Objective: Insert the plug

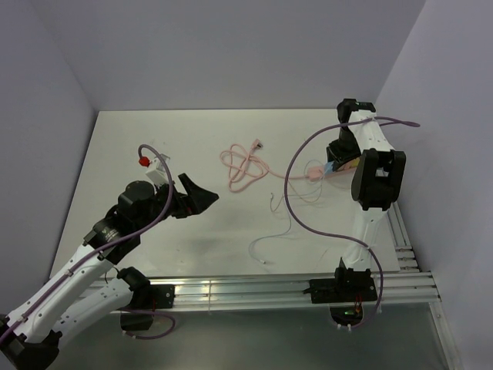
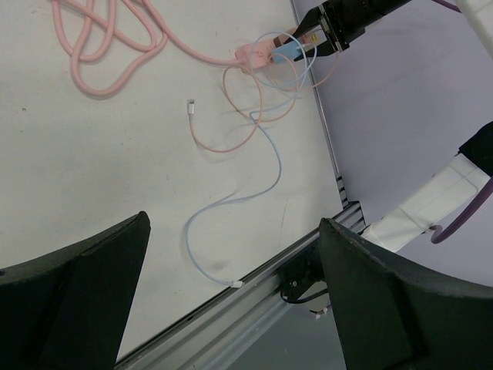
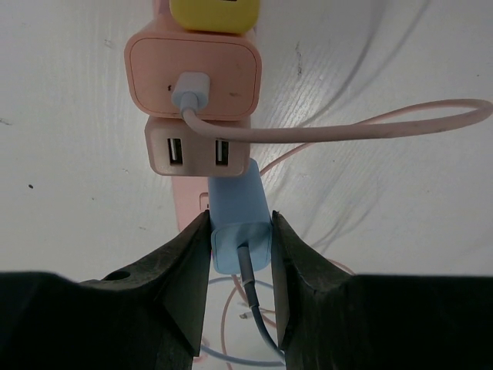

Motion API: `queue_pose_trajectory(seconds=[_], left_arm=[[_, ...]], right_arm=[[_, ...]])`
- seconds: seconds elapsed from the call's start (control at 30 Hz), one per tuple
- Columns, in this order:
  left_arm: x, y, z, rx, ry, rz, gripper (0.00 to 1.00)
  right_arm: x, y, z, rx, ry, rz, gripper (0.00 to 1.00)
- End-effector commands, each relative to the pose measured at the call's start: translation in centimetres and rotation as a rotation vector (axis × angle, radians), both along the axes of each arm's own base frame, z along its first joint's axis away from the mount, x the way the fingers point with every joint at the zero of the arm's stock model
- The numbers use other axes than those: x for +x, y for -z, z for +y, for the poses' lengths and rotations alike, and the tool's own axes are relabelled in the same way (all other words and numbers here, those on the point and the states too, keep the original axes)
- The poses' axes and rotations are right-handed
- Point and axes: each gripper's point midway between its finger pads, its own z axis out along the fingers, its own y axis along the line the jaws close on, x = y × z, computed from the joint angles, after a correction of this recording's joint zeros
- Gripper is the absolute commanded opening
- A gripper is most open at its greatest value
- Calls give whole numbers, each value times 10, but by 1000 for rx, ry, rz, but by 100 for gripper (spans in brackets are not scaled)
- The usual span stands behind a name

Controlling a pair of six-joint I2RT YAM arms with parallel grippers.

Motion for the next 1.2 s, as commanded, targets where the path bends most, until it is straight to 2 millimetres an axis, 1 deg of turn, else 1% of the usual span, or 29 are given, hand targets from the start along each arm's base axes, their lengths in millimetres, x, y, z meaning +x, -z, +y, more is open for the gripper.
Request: queue_pose_trajectory(seconds=[0.0, 0.27, 0.33, 0.4, 0.53, 0.73, 0.83, 0.97, 1.07, 1.17], left_arm=[[3, -22, -4, -53, 6, -45, 96], [3, -24, -4, -61, 5, -46, 96], [3, -22, -5, -60, 6, -42, 96], [3, -22, -5, -60, 9, -41, 96], [3, -23, -4, -63, 6, -44, 96], [2, -24, -4, -62, 9, -43, 96], [2, -25, -2, -61, 2, -48, 96], [1, -24, -1, -58, -2, -48, 96], [1, -23, -1, -59, 0, -44, 96], [1, -22, -2, -51, 5, -43, 96]], right_arm=[[8, -4, -14, -46, 21, -14, 0], [12, 10, -13, -38, 2, 18, 0], [10, 12, -14, -44, 4, 35, 0], [4, 17, -17, -61, 12, 65, 0], [-3, 27, -16, -55, 13, 97, 0], [-13, 51, -20, -89, 38, 170, 0], [-22, 55, -28, -142, 56, 207, 0], [-36, 73, -31, -156, 65, 243, 0], [-41, 86, -29, -149, 59, 268, 0], [-39, 91, -28, -142, 43, 271, 0]])
